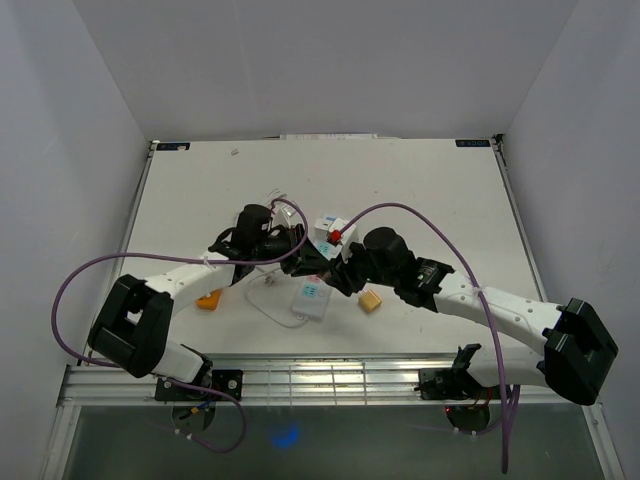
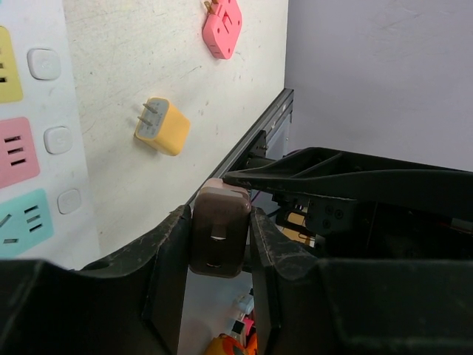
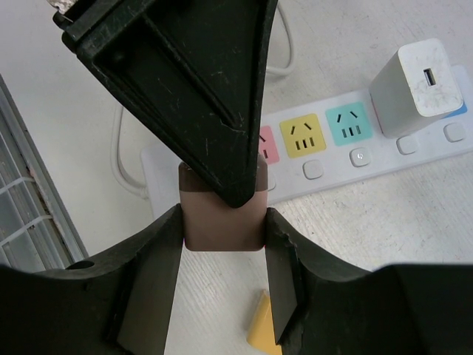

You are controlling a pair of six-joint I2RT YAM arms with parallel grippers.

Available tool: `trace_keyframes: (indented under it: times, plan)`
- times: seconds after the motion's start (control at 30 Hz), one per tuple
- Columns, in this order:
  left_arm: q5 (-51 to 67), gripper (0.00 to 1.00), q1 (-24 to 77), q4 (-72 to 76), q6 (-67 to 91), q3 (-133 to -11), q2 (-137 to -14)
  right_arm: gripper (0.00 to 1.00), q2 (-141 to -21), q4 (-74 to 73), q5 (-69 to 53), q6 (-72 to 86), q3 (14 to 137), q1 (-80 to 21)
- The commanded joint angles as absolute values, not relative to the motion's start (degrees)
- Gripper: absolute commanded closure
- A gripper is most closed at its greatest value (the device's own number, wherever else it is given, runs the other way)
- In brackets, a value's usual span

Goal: Insert the plug
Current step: Adjust the plug.

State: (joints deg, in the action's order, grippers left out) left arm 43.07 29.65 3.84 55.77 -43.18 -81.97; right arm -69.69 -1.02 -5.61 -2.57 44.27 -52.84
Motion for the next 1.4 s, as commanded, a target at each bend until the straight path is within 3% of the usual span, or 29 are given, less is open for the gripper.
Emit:
trace_keyframes:
  times: [0.0,0.03,0.17,0.2,0.23,0.3,0.4,0.57,0.73,0.87,1.37]
  plan:
    - [44.30,0.89,29.88,6.06,56.87,-42.45,-81.04,0.59,-68.64,2.81,-6.50,-3.69,45.62,-53.17]
    - [44.47,1.00,29.88,6.33,56.87,-42.36,-80.95,0.57,-68.47,2.81,-6.59,-3.69,45.53,-53.17]
    - [44.30,1.00,29.88,6.68,56.60,-41.58,-80.42,0.36,-67.33,3.08,-6.07,-2.55,44.56,-53.00]
    - [44.38,1.00,29.88,6.94,56.51,-41.49,-80.25,0.23,-66.89,3.16,-5.80,-2.37,44.21,-53.00]
    - [44.38,1.00,29.88,7.81,56.51,-41.31,-79.98,0.18,-66.19,3.25,-5.54,-2.03,43.69,-53.00]
    - [44.04,1.00,29.88,8.44,56.43,-41.04,-79.19,0.11,-65.22,3.16,-5.27,-0.80,43.07,-52.65]
    - [43.42,1.00,29.79,8.88,55.02,-41.57,-78.75,0.08,-63.20,2.99,-6.50,1.65,42.36,-51.68]
    - [43.42,1.00,29.18,11.94,53.00,-41.66,-77.61,0.08,-60.21,2.11,-12.37,7.02,43.06,-47.92]
    - [43.16,1.00,28.65,17.39,52.82,-40.96,-74.89,0.15,-60.99,2.37,-23.54,15.36,44.47,-40.19]
    - [45.26,1.00,28.65,26.96,55.63,-38.77,-73.22,0.18,-60.03,10.95,-30.40,26.24,42.37,-36.83]
    - [45.18,1.00,28.39,41.66,60.56,-35.60,-71.28,0.30,-61.17,28.47,-36.47,42.45,37.27,-34.01]
